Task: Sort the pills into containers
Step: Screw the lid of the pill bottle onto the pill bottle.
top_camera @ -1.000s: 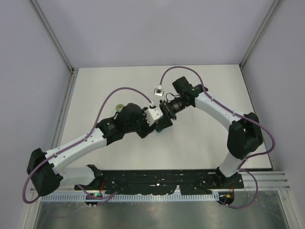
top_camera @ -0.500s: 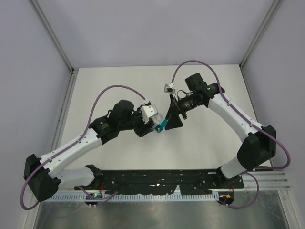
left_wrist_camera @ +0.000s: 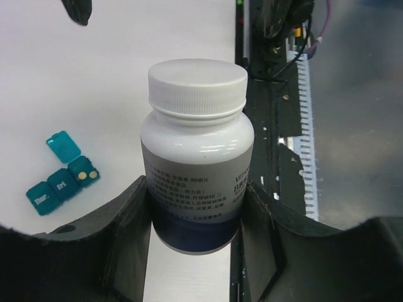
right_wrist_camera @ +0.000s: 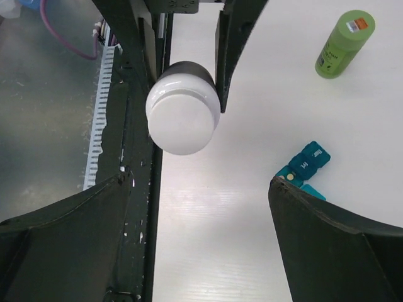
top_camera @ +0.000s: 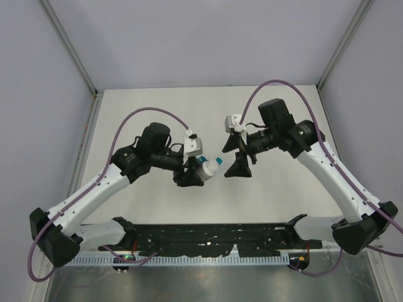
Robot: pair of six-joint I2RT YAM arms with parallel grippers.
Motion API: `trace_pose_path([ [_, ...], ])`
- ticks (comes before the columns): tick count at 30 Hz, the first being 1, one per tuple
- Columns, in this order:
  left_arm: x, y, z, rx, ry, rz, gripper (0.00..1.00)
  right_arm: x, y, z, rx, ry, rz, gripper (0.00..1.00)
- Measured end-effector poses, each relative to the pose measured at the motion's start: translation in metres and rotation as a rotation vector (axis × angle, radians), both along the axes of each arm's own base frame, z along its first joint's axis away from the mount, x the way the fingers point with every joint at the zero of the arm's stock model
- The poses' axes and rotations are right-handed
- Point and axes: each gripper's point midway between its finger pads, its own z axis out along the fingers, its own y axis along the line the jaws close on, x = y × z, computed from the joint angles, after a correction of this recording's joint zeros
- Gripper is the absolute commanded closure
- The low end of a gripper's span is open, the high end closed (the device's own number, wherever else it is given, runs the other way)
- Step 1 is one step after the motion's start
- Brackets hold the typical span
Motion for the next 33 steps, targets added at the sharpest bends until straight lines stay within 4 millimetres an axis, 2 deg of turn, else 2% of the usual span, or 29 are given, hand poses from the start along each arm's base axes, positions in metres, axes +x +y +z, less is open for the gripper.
trace_pose_path([
  [2,-0.006,-0.003,0.005,-0.009,0.022,-0.041,1.00,-0.008,0.005,0.005,0.001,-0.041,0.033,0.05],
  [6,-0.015,-0.005,0.005,-0.009,0.066,-0.100,1.00,-0.020,0.016,0.002,-0.024,-0.078,0.082,0.06],
  [11,-0.023,-0.004,0.001,0.005,0.115,-0.131,1.00,-0.024,0.023,0.005,-0.040,-0.117,0.107,0.13],
  [15,-0.025,-0.003,-0.001,0.009,0.131,-0.140,1.00,-0.023,0.027,0.007,-0.041,-0.135,0.118,0.22],
  [22,-0.025,-0.004,-0.003,0.014,0.143,-0.142,1.00,-0.024,0.033,-0.002,-0.058,-0.104,0.139,0.39],
  [27,-0.023,-0.003,-0.004,0.017,0.144,-0.132,1.00,-0.028,0.036,-0.004,-0.052,-0.074,0.159,0.57],
  [33,-0.017,-0.002,-0.007,0.034,0.129,-0.095,1.00,-0.027,0.038,-0.007,-0.057,-0.038,0.152,0.68],
])
